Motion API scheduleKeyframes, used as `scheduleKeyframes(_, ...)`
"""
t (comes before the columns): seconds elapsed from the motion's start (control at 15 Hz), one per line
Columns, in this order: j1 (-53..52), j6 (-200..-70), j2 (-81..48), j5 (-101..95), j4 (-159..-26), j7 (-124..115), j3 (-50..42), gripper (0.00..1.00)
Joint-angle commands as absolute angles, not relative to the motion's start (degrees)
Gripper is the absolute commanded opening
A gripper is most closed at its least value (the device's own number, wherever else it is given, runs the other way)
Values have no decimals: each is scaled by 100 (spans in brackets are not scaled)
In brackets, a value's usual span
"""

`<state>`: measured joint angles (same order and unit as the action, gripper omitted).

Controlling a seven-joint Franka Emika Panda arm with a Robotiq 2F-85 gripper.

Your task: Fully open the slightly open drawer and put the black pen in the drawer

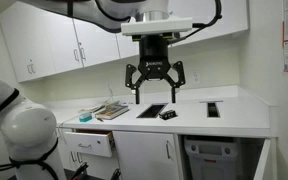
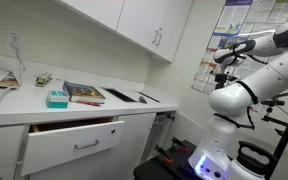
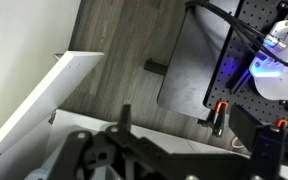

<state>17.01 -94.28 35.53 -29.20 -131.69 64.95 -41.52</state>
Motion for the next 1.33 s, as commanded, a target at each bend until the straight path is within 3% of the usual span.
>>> scheduleKeyframes(0.0, 1801, -9453, 3496, -2861, -13164, 6549, -4079, 100)
scheduleKeyframes(0.93, 1762, -9422, 3503, -2772, -13145, 6549, -4071, 100)
scheduleKeyframes(1.27, 1716, -9461, 4277, -2267, -13648, 6125, -3183, 100)
